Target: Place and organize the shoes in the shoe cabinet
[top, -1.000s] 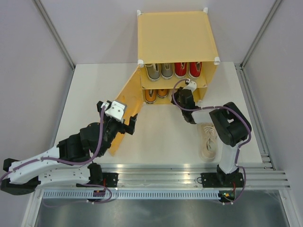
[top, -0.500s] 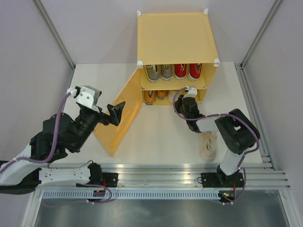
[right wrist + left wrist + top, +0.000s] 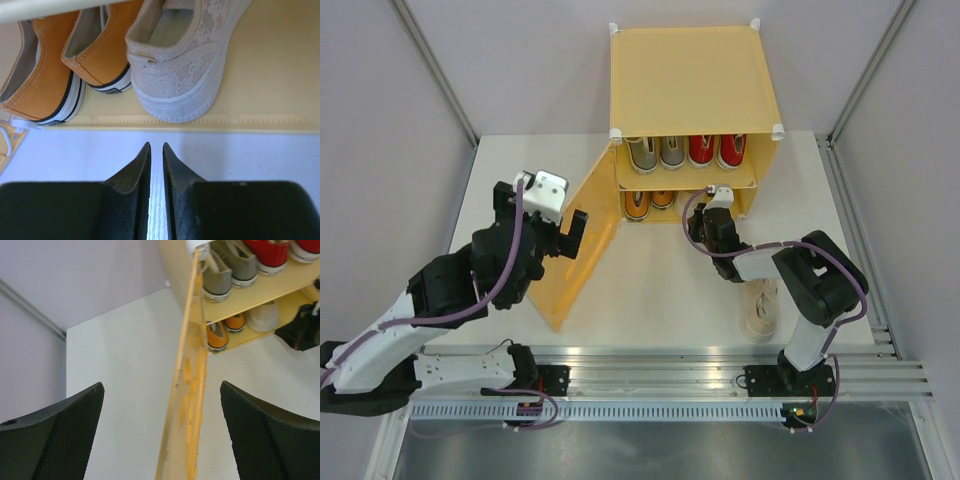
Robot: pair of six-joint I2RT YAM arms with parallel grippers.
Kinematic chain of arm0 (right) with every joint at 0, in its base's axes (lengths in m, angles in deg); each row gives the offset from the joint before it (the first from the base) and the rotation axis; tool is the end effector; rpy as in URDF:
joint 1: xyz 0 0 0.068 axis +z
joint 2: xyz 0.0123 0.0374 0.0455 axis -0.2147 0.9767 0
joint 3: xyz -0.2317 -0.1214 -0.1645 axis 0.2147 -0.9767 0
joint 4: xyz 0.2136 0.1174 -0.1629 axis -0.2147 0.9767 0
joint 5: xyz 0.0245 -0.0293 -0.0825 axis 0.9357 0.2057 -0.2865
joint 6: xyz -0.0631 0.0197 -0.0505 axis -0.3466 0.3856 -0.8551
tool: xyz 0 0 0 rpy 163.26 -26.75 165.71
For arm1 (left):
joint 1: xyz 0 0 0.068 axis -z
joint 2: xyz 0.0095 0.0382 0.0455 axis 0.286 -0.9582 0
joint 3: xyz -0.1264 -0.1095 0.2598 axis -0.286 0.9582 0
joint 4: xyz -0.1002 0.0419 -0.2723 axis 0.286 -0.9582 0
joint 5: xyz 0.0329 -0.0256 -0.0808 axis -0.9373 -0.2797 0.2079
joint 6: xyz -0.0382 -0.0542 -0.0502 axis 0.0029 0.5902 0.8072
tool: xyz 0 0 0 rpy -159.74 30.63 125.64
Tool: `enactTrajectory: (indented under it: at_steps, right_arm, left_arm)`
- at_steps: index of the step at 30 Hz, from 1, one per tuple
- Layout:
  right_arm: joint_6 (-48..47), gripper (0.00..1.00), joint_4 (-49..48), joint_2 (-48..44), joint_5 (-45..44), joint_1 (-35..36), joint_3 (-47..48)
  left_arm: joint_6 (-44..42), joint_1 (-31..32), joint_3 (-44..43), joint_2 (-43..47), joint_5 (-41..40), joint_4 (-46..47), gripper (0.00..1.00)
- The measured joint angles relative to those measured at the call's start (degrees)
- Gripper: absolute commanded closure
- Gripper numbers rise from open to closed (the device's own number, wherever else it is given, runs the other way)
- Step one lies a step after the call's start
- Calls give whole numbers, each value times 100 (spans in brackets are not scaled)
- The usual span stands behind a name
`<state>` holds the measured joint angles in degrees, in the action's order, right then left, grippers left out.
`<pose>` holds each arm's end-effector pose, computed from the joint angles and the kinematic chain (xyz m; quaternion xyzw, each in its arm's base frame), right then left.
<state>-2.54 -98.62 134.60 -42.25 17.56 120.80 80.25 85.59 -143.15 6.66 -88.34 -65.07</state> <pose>0.3580 0.1840 0.1412 0.0337 0.8234 0.1535 0.5452 0.1120 -0.1278 0.5123 0.1849 0.7437 0.0022 0.6424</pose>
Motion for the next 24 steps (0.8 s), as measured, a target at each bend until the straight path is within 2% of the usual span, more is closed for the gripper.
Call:
enactTrajectory:
  at_steps: [4, 13, 16, 17, 21, 22, 24]
  right_arm:
    - [2, 81, -2, 37, -2, 0, 2]
    - [24, 82, 83, 225, -7, 0, 197]
    - [22, 86, 96, 251, -44, 0, 238]
    - [20, 88, 96, 251, -90, 0, 245]
    - [-26, 91, 103, 286, -251, 0, 306]
    - [-50, 92, 109, 317, -291, 0, 350]
    - [-96, 93, 208, 404, -350, -2, 492]
  left_arm:
    - [48, -890, 103, -111, 326, -35, 0]
    - [289, -1818, 133, -424, 1438, -179, 1]
    - [352, -1919, 170, -431, 1679, -190, 12]
    - [376, -1934, 208, -433, 1759, -190, 22]
    - [463, -1974, 332, -446, 1897, -192, 38]
    - [476, -1978, 365, -452, 1923, -190, 46]
    - [511, -1982, 422, -459, 1956, -195, 55]
